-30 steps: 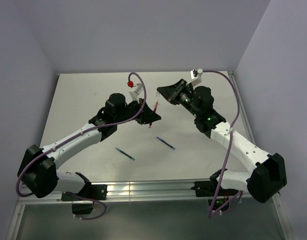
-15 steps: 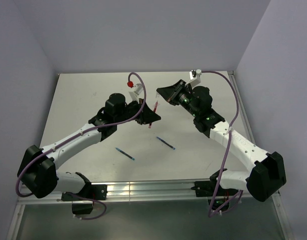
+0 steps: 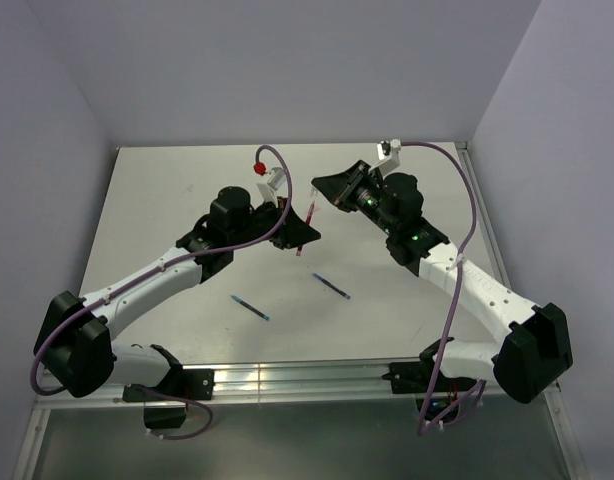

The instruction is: Insert the pens into the pen caps

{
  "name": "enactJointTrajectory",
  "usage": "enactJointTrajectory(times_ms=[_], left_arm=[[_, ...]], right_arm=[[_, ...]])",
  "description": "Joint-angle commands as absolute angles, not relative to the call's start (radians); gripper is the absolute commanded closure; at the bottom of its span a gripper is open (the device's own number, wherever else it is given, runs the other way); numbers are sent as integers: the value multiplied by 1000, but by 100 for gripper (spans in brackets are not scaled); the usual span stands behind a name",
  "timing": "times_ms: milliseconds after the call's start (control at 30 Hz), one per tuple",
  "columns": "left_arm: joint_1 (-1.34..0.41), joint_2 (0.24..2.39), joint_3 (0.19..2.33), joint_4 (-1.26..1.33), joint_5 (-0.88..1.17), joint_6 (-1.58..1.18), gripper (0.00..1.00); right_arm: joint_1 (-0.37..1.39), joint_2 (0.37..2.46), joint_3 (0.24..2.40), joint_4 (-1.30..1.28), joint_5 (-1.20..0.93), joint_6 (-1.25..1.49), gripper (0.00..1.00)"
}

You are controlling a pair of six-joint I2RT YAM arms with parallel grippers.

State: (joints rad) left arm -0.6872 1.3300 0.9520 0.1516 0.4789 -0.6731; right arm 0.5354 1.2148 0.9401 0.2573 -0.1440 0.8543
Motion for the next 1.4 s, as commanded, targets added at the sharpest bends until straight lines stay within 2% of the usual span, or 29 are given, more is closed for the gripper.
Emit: enactJointTrajectory(times_ms=[0,1367], left_arm=[[-692,1293,985,176,472,-653,100],[-684,1307,974,189,497,-672,100]], right_arm=[[549,1212,937,273,-127,839,100],[561,1195,965,233,-64,808,100]])
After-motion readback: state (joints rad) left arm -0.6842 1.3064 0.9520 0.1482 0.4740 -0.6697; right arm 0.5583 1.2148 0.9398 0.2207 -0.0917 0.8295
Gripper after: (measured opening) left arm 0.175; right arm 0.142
